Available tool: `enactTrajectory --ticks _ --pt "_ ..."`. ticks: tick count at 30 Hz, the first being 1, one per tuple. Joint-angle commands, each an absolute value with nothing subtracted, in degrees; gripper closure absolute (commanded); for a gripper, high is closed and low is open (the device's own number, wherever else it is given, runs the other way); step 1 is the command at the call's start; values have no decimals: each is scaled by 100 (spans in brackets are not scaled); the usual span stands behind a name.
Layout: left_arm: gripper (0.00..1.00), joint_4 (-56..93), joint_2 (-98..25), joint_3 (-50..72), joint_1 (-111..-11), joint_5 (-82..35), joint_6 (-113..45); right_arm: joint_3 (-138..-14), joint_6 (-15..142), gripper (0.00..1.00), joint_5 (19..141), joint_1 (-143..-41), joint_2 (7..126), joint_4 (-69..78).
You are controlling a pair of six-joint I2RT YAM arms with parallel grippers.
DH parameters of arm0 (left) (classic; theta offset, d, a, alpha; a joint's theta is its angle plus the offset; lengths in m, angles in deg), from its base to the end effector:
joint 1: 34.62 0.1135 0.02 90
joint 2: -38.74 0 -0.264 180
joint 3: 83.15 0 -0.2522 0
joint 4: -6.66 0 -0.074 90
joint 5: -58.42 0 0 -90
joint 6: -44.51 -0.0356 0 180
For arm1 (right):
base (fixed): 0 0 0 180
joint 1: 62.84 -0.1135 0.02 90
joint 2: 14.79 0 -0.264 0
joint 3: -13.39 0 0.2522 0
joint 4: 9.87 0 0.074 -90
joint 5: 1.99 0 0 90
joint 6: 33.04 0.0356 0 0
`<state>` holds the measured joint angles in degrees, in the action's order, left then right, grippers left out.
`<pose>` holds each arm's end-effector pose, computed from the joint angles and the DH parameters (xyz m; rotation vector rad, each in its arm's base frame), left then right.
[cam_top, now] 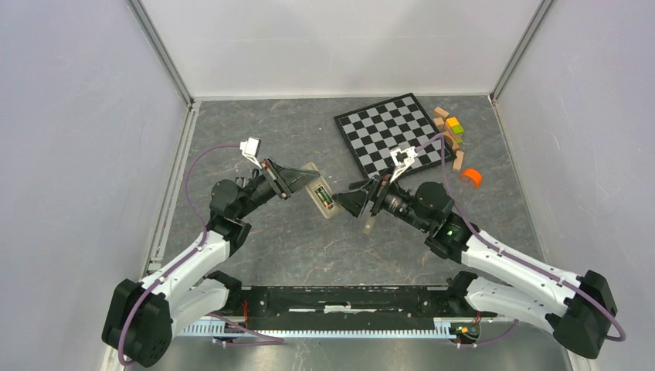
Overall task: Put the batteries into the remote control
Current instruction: Load the battery into the remote control, then place the remote control at the center of the board.
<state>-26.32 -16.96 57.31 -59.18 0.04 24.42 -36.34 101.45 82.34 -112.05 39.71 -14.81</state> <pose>0.1863 -0.1056 0.2916 -0.0486 1.5483 -1.7095 0.1459 0.1745 0.3078 -0.1577 1.7322 1.3300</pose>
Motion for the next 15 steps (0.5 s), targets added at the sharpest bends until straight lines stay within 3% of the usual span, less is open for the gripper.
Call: enactTrajectory --ticks 1,4,9,15 --pt "98 -2476 -1672 5566 -5924 75 1974 -3904 8550 4 7767 -11208 3945 -1432" --pt "98 -2062 -1655 5550 -5927 -69 1793 -4318 7875 4 7847 -11342 4289 -925" --pt "98 -1049 -1596 5483 -5922 -575 1557 -5156 6786 2 9412 -12125 5159 40" --pt "98 -701 -1577 5496 -5913 -759 1569 -5874 6234 3 10181 -12636 6065 645"
